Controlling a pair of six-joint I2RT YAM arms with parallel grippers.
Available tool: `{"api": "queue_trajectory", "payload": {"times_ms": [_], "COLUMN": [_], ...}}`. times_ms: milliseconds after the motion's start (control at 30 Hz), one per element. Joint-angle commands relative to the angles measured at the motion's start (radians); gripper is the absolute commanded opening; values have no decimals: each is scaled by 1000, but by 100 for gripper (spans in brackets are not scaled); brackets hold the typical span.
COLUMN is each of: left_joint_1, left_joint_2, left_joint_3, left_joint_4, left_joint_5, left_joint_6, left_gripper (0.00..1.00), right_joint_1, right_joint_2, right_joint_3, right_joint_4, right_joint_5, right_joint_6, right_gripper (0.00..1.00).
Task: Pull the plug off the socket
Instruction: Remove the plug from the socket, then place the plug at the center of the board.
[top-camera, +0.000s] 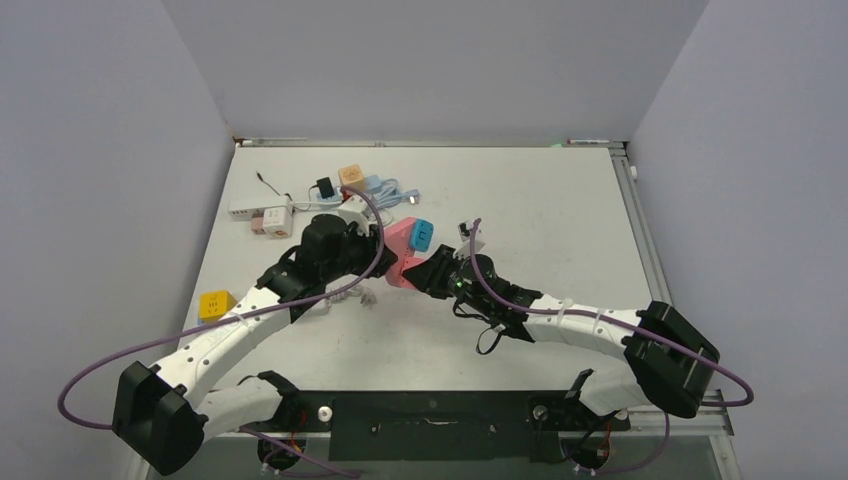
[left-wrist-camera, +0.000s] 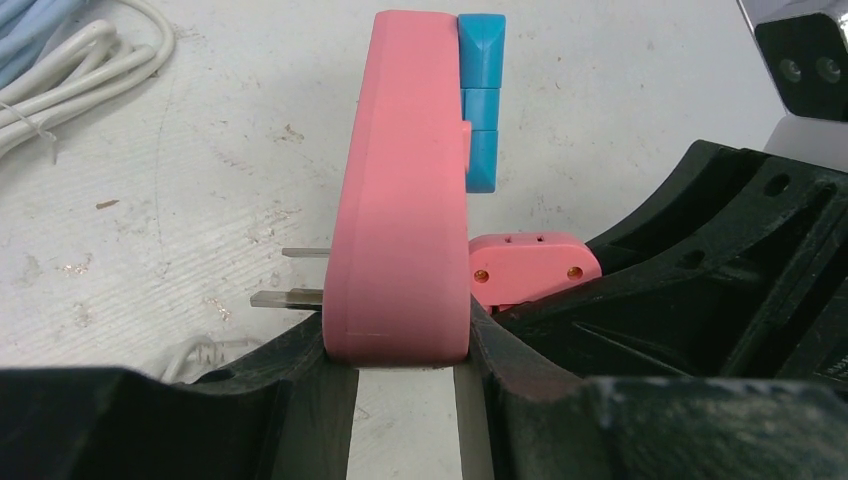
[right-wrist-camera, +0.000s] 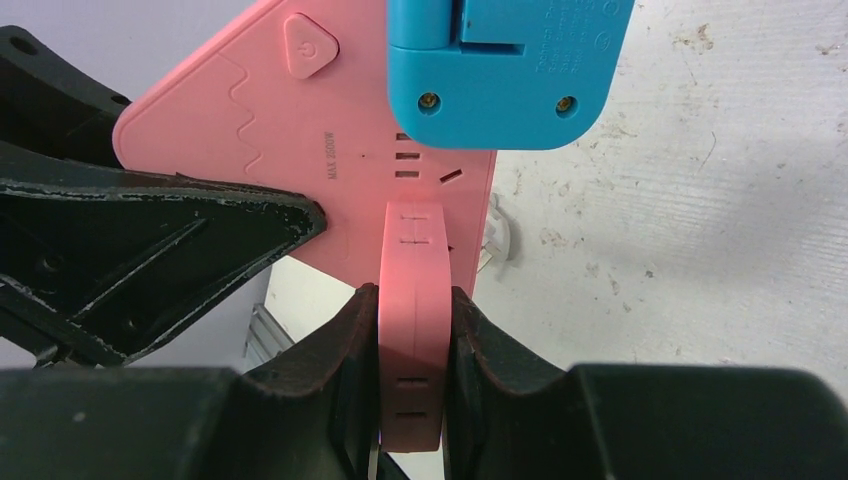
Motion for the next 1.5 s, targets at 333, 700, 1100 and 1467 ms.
{"api": "queue_trajectory", "payload": {"times_ms": [333,700,1100,1467], "left_joint_1": [144,162,205,203], "left_joint_2": [-17,-29,-46,-50], "left_joint_3": [14,15,10,7], "left_joint_4": [96,84,105,116], "left_joint_5": [97,75,145,192], "left_joint_6": [-41,-38,-42,-47], "left_gripper": [0,0,0,0], "right_joint_1": [-35,-35,-254,-765], "right_joint_2": [-35,-59,-296,-414], "right_joint_3": [-40,-36,-45,-140], "right_joint_4": [-7,-19,-406,-559], "right_joint_5": [12,10,25,-317], "right_joint_6": [-13,-22,-177,-285], "right_gripper": [5,5,5,5]}}
